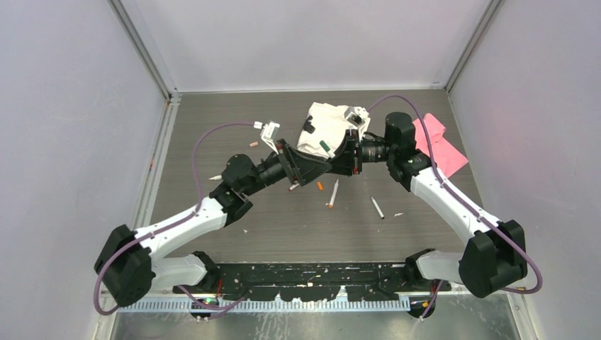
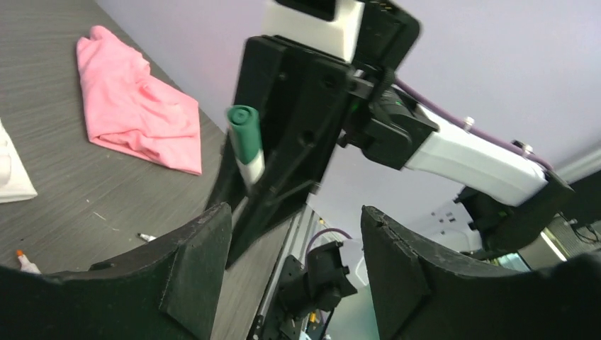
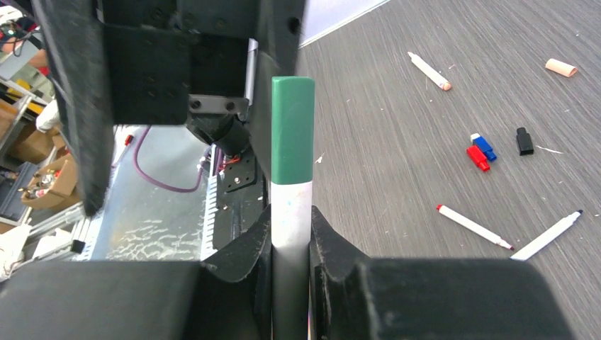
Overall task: Insert the pens into the pen caps
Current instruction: Press the pen cap onto the pen, then place the pen at the center of the board, then pick up the pen from the center of the board.
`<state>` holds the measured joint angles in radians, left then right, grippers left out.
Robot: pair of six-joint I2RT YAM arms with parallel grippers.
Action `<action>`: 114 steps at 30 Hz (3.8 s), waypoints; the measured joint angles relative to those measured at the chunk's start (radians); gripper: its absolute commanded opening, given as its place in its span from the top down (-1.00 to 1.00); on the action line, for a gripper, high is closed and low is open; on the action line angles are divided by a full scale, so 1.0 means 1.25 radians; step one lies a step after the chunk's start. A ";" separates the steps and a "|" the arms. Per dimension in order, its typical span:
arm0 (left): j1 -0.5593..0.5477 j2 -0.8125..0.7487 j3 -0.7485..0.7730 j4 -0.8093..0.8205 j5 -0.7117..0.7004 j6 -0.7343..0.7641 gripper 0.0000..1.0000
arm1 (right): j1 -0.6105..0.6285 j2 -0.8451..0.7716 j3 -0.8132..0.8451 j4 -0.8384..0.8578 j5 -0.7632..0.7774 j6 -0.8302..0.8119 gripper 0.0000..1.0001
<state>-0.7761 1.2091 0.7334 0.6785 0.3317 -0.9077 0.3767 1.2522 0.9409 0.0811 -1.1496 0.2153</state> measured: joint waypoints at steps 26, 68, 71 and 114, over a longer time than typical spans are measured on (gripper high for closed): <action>0.105 -0.402 0.056 -0.891 -0.103 0.568 -0.84 | -0.239 0.321 0.011 -0.084 0.735 0.022 0.69; 0.193 -0.267 -0.205 -0.477 0.042 0.190 -0.85 | -0.371 -0.036 0.039 -0.264 0.091 -0.197 -0.71; 0.193 -0.224 -0.210 -0.406 0.034 0.142 -0.82 | -0.370 -0.037 0.039 -0.283 0.072 -0.217 -0.71; -0.190 0.636 0.560 -0.800 -0.561 0.210 0.32 | -0.342 0.051 0.081 -0.473 0.222 -0.374 -0.72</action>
<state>-1.0142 2.0037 1.4338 -0.3214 -0.3691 -0.6449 -0.0513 1.3163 1.0420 -0.5102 -0.8715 -0.2527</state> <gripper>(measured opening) 0.356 0.856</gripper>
